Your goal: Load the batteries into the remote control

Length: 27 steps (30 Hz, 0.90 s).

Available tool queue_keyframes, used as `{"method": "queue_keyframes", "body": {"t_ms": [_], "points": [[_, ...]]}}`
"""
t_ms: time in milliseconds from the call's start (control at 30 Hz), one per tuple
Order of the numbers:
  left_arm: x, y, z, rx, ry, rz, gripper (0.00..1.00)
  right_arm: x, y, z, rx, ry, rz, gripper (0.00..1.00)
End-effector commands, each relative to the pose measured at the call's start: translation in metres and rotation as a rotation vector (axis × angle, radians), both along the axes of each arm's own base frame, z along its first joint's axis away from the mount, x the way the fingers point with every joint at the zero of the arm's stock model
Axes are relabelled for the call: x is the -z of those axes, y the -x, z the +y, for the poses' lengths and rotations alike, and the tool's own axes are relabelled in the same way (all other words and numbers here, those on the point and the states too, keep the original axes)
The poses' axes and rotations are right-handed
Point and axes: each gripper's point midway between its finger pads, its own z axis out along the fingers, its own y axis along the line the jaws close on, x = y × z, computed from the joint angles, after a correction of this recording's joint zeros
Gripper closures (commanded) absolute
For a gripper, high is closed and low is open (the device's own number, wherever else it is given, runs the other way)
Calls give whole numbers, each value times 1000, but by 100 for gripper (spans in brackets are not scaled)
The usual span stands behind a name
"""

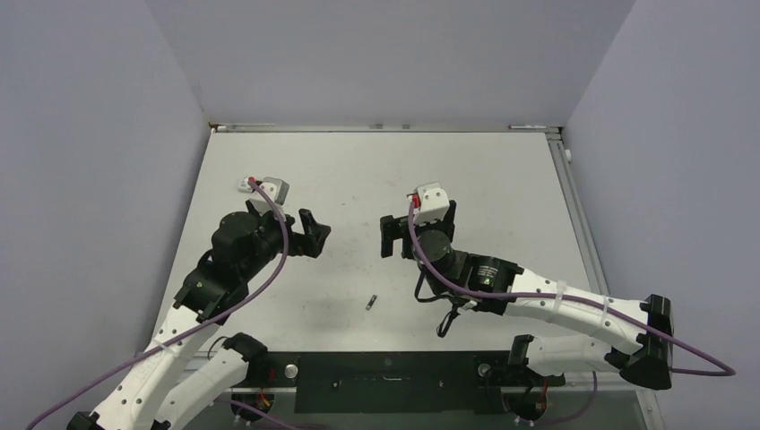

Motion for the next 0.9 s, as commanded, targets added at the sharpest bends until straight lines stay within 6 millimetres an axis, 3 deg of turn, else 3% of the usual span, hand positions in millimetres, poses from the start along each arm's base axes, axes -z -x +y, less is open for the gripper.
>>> {"method": "queue_keyframes", "body": {"t_ms": [0, 200, 533, 867], "points": [[-21, -9, 16, -104, 29, -56, 4, -16, -13, -18, 143, 92, -32, 8], [-20, -22, 38, -222, 34, -35, 4, -21, -18, -9, 120, 181, -33, 13], [-2, -61, 78, -455, 88, 111, 4, -21, -29, -7, 133, 219, -24, 13], [18, -90, 116, -680, 125, 197, 4, -18, -17, -14, 34, 157, -4, 13]]}}
